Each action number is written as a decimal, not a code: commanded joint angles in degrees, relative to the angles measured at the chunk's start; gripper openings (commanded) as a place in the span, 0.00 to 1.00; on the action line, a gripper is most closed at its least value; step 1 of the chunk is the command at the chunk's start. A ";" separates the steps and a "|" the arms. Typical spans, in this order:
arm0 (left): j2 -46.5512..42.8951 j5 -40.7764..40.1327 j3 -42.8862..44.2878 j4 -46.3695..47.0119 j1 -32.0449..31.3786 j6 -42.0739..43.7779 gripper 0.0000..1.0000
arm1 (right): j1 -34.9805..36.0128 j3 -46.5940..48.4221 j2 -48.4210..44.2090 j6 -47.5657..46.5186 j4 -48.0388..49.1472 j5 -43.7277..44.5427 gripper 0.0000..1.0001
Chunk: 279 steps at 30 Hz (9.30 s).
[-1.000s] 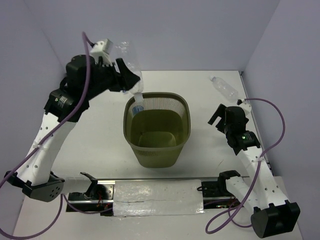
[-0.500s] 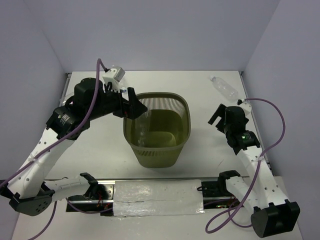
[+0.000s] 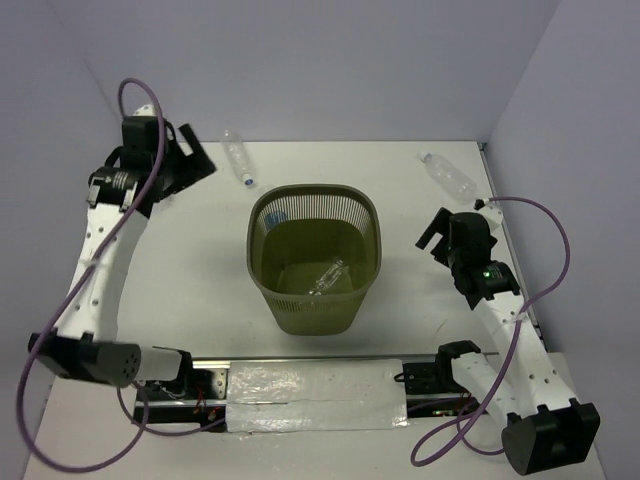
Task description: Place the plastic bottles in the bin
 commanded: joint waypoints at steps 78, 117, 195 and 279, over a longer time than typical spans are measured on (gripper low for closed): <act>31.28 -6.31 -6.62 16.41 32.62 -59.66 0.99 | 1.53 19.20 12.58 -7.62 -14.73 -1.83 1.00; 42.26 -16.52 0.93 11.84 32.88 -69.61 0.99 | 9.53 24.03 23.66 -8.67 -17.98 -0.95 1.00; 19.86 29.60 21.50 20.20 27.44 -4.70 0.03 | 14.54 24.04 9.25 -5.42 -19.56 9.94 1.00; 79.70 17.24 46.99 20.45 13.46 -15.12 0.91 | 14.27 21.57 13.64 -2.17 -17.28 11.80 1.00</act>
